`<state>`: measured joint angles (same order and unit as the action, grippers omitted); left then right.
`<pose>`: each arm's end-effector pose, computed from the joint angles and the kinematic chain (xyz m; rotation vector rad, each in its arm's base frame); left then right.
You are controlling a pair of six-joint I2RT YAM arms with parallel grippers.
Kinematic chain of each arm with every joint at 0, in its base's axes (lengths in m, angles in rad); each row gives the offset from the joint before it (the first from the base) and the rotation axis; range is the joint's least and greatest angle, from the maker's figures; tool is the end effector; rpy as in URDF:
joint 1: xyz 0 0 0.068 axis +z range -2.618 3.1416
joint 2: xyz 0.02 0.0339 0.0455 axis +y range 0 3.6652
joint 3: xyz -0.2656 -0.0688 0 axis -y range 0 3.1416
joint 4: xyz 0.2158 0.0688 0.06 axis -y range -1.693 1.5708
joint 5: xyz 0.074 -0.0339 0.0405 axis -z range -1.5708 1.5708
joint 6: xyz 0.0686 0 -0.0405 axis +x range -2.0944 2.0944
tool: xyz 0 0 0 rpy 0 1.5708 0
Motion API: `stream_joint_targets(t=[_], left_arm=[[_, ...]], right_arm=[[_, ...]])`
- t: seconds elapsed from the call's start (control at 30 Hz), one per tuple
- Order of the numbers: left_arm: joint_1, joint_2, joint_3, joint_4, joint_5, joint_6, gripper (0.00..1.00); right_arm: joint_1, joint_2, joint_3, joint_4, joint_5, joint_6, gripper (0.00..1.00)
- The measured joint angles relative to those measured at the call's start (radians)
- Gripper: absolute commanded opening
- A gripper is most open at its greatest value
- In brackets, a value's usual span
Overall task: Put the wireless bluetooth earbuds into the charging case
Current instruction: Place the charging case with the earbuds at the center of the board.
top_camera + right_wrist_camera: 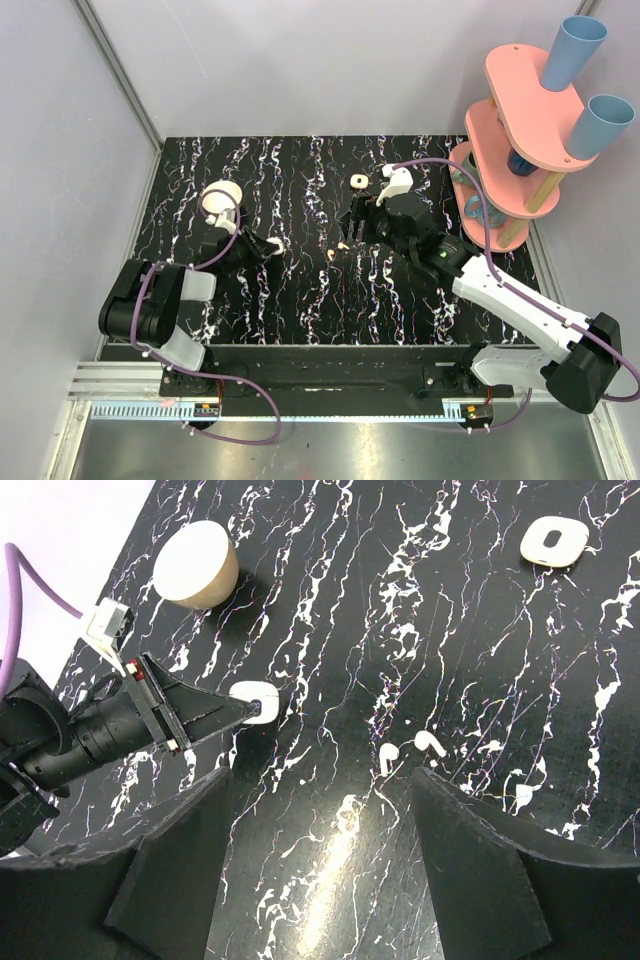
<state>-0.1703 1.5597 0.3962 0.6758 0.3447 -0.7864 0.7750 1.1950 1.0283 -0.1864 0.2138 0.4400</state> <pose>0.2721 -0.0703 0.1398 -0.4379 2.1195 -0.9287 0.2085 0.1839 0.3352 -0.1820 1.9551 0.6068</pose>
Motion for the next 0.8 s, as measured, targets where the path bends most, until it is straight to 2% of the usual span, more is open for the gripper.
stream_joint_targets(t=[0.27, 0.53, 0.7, 0.73, 0.8], left_arm=[[0.007, 0.032, 0.037, -0.026, 0.058, 0.002, 0.42], [0.012, 0.021, 0.039, -0.086, 0.063, 0.018, 0.43], [0.020, -0.067, 0.039, -0.166, 0.022, 0.039, 0.43], [0.023, -0.087, 0.039, -0.175, 0.018, 0.044, 0.44], [0.028, -0.114, 0.041, -0.185, 0.018, 0.049, 0.53]], right_arm=[[-0.003, -0.001, 0.000, -0.006, 0.000, -0.002, 0.79], [-0.004, -0.020, 0.000, -0.022, 0.000, -0.009, 0.79], [-0.004, -0.021, 0.000, -0.022, 0.000, -0.010, 0.79], [-0.004, -0.021, 0.000, -0.022, 0.000, -0.010, 0.79], [-0.004, -0.021, 0.000, -0.022, 0.002, -0.010, 0.81]])
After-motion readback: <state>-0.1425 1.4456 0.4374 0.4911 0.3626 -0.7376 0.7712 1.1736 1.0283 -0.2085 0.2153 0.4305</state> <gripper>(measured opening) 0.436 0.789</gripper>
